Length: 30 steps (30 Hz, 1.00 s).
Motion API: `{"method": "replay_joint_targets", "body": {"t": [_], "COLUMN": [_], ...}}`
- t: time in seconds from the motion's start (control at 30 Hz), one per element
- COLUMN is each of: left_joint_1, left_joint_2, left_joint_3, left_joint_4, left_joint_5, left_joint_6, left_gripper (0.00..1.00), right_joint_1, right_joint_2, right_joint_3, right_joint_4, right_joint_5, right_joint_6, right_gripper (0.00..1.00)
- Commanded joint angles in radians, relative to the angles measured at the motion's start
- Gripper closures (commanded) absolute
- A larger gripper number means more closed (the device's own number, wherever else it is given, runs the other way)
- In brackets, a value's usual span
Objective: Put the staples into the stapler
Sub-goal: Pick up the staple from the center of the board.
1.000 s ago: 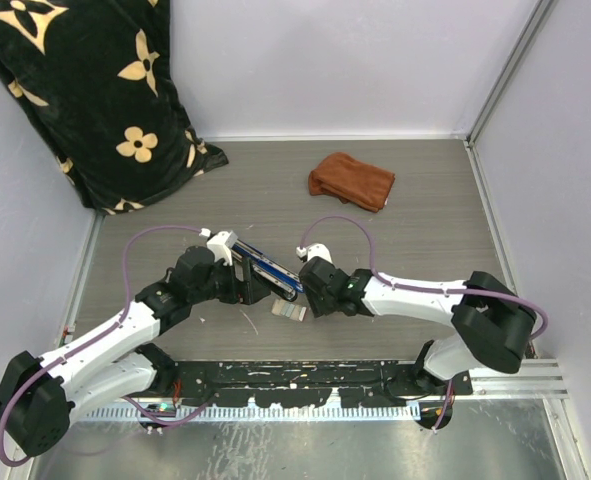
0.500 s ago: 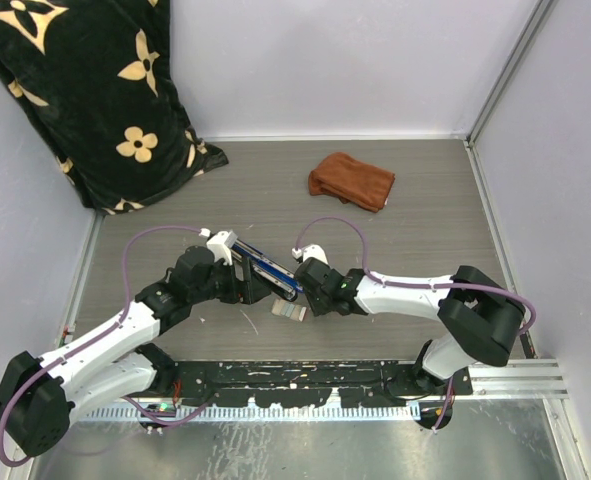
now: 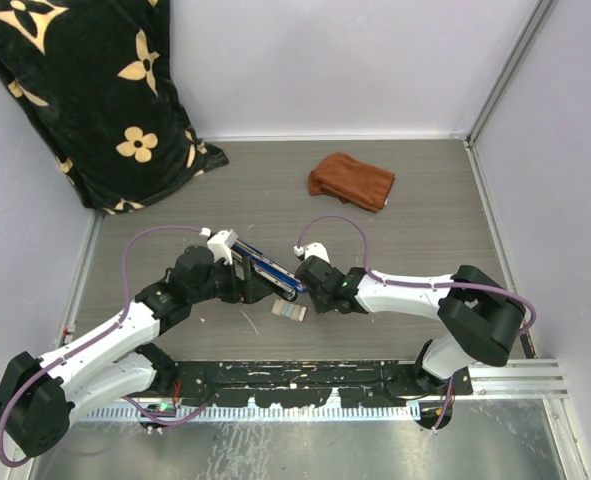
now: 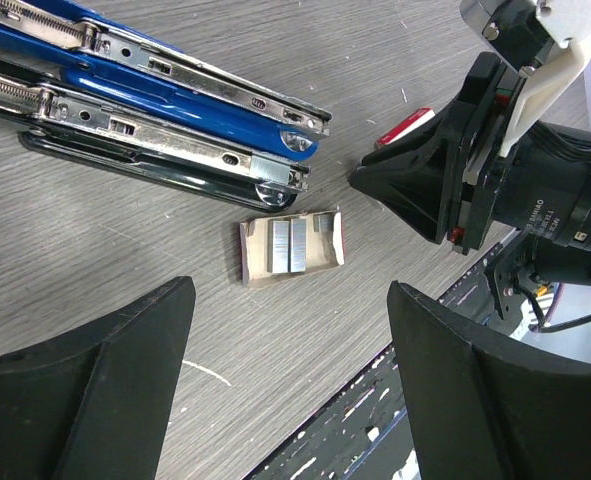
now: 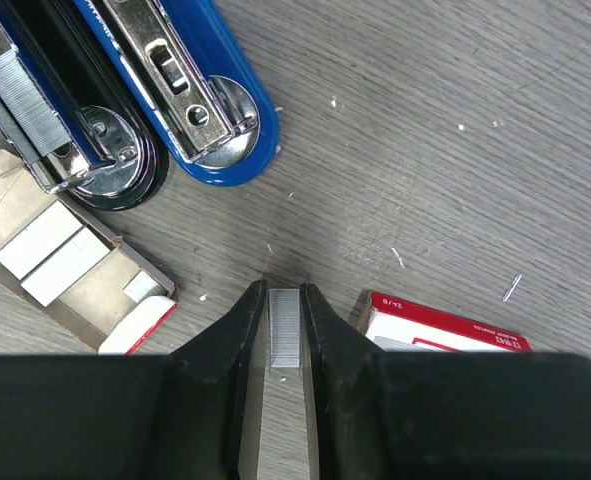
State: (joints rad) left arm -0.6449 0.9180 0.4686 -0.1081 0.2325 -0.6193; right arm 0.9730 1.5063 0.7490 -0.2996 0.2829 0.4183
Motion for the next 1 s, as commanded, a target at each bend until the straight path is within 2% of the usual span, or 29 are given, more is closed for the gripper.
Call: {"method": "replay_joint_targets", "body": {"t": [0.0, 0.23, 0.4, 0.7, 0.97], "left_joint_1": [0.004, 0.003, -0.013, -0.099, -0.136], "left_joint_2": [-0.01, 0.005, 0.051, 0.046, -0.068], "left_joint_3": [0.005, -0.004, -0.07, -0.099, -0.117], "left_joint_4": [0.064, 0.114, 0.372, 0.601, 0.629], "left_joint_5": [0.02, 0.064, 0.157, 0.176, 0.164], "left_joint_6": [-0.012, -0.038, -0.154, -0.261, -0.277], "left_gripper": [0.2, 0.2, 0.2, 0.18, 0.16], "right_joint_1": [-0.007, -0.011, -0.035, -0.088, -0.097], "right_joint_2": [-0.003, -0.053, -0.161, -0.378, -0.498], "right_joint_3": [0.001, -0.001, 0.003, -0.049, -0.071], "right_joint_4": [0.024, 0.022, 0.043, 0.236, 0.417], "right_joint_5": [0.035, 0.027, -0.034, -0.227, -0.309], "right_joint_6": [0.001, 0.016, 0.045, 0.17, 0.31], "right_gripper": [0.79, 0.8, 0.8, 0.79, 0.79]}}
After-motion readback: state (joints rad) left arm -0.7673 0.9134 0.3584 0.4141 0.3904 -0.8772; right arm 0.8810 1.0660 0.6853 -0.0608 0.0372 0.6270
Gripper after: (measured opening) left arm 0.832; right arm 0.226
